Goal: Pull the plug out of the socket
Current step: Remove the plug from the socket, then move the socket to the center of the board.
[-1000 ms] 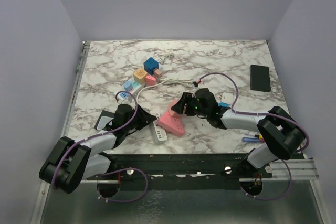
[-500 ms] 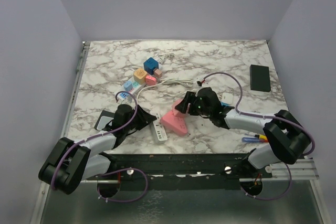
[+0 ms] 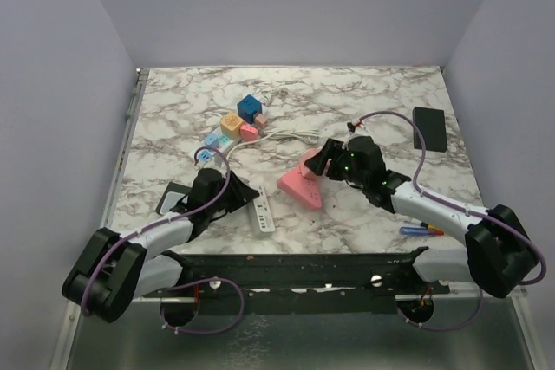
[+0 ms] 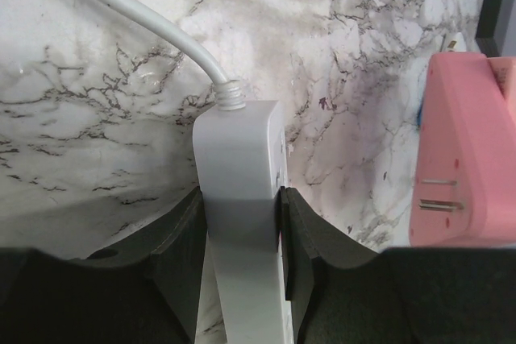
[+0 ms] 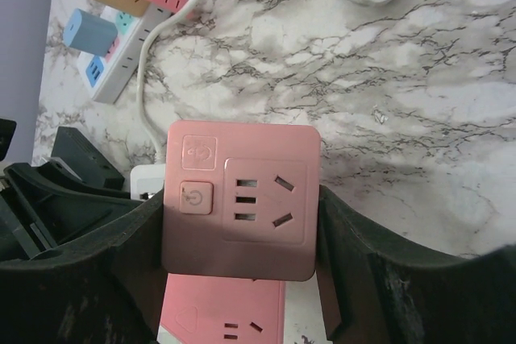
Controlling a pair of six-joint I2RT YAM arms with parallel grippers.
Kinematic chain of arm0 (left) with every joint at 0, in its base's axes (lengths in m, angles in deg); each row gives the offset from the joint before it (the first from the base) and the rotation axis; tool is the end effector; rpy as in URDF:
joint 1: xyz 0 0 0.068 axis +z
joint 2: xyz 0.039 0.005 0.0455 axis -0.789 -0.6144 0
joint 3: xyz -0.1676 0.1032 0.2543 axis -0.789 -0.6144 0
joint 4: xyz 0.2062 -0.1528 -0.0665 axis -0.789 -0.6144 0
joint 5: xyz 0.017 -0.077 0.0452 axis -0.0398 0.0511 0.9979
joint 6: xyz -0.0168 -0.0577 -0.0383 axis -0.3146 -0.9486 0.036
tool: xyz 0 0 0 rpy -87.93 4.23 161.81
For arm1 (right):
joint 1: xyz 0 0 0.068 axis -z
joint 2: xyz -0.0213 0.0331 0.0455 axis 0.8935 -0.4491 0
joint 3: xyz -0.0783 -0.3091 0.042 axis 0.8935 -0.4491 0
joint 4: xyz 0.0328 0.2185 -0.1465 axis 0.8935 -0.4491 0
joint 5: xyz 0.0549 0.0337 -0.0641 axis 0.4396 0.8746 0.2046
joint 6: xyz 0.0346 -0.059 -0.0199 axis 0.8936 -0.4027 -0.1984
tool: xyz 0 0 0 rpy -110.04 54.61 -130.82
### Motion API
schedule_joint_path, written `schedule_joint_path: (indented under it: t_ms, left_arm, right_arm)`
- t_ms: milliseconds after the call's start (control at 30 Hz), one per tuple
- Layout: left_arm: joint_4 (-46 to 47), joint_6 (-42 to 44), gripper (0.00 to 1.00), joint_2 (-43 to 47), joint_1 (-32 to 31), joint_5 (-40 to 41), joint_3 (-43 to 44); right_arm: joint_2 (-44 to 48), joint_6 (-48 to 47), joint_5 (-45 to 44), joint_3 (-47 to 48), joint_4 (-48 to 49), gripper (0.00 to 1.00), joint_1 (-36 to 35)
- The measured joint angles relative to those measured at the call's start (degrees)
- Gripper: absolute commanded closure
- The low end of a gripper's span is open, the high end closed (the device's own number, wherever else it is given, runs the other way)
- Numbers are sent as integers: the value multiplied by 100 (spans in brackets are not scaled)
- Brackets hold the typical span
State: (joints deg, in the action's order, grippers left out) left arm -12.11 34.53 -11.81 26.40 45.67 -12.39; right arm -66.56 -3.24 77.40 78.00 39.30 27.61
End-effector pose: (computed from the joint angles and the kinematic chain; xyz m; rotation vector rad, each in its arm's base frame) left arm 0.1762 -0.0967 0.1672 -0.4567 2.2590 -0.9727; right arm 0.2338 0.1668 0.2528 0.1095 2.1481 0.7972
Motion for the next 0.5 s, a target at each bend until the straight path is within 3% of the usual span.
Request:
schedule_joint_path:
  t_ms: [267,500]
  left_arm:
    - [-682,715,97,-664,-413,407,1174]
    - [-319,962,97,-2304,-894,426,2361]
  right_arm:
    - [581,-330,-11,0,-417,100,885]
    - [1478,-682,-210,116,-1005,100,1440]
